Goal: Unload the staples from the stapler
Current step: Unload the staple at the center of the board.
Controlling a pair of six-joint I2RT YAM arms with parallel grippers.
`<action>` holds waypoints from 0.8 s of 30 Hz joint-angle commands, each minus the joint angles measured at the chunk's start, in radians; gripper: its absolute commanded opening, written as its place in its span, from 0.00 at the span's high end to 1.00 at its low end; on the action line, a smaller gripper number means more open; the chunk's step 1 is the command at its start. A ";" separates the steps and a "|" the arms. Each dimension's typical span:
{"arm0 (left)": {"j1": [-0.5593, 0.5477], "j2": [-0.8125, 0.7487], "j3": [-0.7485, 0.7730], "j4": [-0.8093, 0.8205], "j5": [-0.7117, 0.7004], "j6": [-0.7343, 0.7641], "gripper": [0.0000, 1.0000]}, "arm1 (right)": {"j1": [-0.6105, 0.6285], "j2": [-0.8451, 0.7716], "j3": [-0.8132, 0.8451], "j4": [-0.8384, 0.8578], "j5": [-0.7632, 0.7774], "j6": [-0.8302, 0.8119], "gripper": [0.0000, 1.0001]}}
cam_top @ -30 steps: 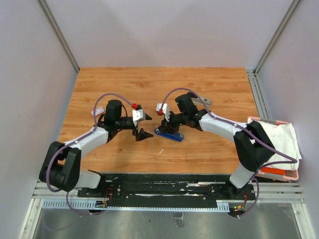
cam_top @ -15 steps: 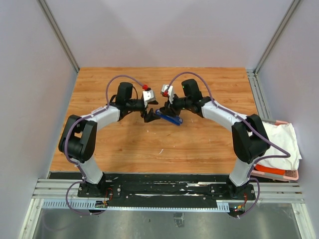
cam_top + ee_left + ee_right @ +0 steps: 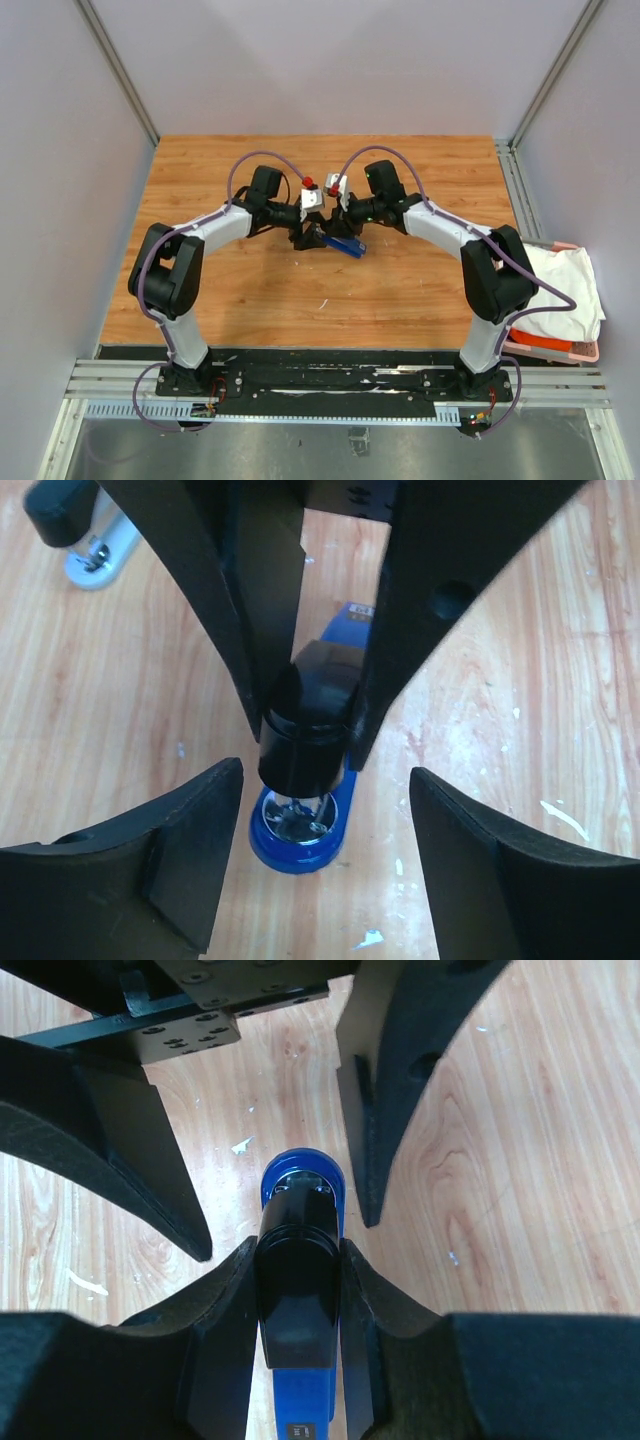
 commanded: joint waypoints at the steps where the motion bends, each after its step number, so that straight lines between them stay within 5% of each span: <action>1: -0.002 -0.074 -0.112 0.150 0.016 -0.077 0.28 | -0.013 -0.050 -0.034 0.076 -0.079 0.038 0.99; 17: -0.005 -0.076 -0.164 0.273 0.017 -0.173 0.45 | -0.022 -0.062 -0.107 0.192 -0.138 0.121 0.99; 24: -0.004 -0.079 -0.119 0.088 0.036 -0.023 0.34 | -0.038 -0.068 -0.128 0.221 -0.159 0.139 0.99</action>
